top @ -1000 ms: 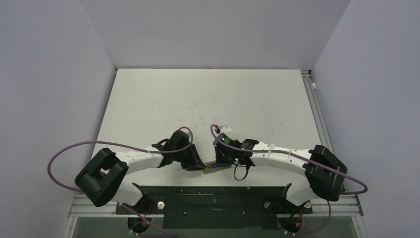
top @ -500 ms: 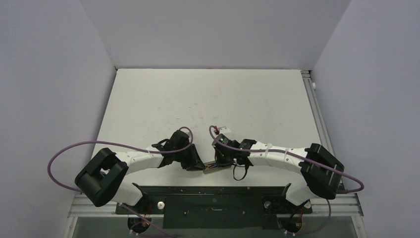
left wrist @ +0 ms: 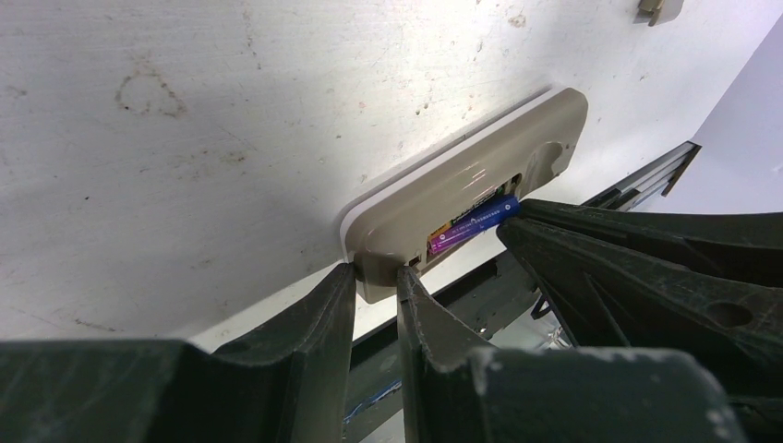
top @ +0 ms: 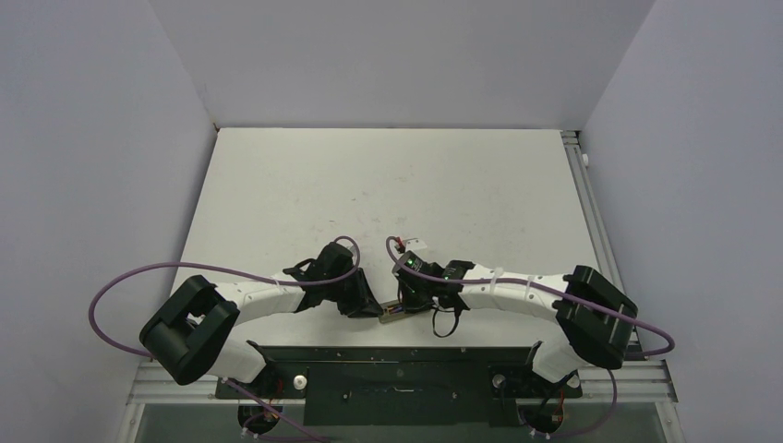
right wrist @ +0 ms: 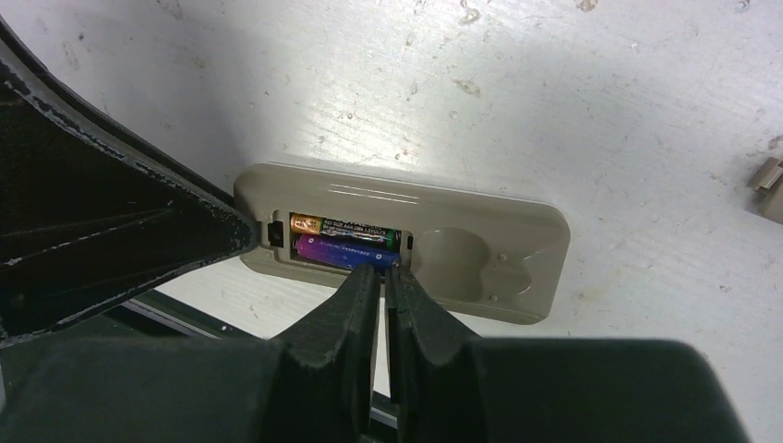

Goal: Load the batteries into the remote control

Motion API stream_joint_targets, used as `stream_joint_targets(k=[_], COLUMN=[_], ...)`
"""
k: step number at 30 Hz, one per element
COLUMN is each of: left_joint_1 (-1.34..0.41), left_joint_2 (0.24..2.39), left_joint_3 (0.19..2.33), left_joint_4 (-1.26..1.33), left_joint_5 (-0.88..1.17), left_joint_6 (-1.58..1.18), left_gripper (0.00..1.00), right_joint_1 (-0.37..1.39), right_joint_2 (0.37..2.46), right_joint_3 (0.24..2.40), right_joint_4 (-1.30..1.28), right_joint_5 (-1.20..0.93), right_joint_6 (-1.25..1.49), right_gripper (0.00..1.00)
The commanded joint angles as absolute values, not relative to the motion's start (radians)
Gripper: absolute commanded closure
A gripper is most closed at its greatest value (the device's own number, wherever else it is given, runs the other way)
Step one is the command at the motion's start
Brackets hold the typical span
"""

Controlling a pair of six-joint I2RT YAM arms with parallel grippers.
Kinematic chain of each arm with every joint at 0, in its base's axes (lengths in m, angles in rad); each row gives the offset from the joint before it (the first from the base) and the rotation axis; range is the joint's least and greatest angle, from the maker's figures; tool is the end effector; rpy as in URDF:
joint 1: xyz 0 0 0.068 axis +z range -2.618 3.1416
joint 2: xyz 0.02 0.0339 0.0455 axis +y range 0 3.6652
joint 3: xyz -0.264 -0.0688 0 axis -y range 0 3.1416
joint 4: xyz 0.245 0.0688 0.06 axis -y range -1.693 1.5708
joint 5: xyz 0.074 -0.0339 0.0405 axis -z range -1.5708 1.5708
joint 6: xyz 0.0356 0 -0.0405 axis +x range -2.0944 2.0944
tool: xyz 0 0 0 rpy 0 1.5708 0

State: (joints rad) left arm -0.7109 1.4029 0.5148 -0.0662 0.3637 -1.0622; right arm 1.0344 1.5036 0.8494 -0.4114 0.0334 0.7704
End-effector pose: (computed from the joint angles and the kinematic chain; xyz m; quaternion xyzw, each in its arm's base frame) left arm 0.1729 -0.1656 0.1340 -0.1097 0.9323 -0.3401 0.0551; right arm 0.1473 0.2454 0.1795 -0.1233 0.9603 0.1861 0.1675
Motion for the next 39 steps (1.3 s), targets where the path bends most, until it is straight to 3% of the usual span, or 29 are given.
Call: stream_joint_targets(k=[1, 39], left_joint_1=[-0.724, -0.729], left_joint_2=[1.399, 1.381], left_joint_3=[0.515, 0.503], left_joint_4=[-0.034, -0.019], left_joint_5=[0.365, 0.376], left_joint_6=[-1.063, -1.053], left_gripper=[0.82, 0.82], right_joint_1=[1.054, 1.164], right_joint_2=[1.527, 1.735], right_joint_3=[0.887, 1.074], right_joint_4=[-0.376, -0.650], right_joint_5=[0.022, 0.165], right_joint_6=[0.765, 0.715], right_gripper=[0.91, 0.91])
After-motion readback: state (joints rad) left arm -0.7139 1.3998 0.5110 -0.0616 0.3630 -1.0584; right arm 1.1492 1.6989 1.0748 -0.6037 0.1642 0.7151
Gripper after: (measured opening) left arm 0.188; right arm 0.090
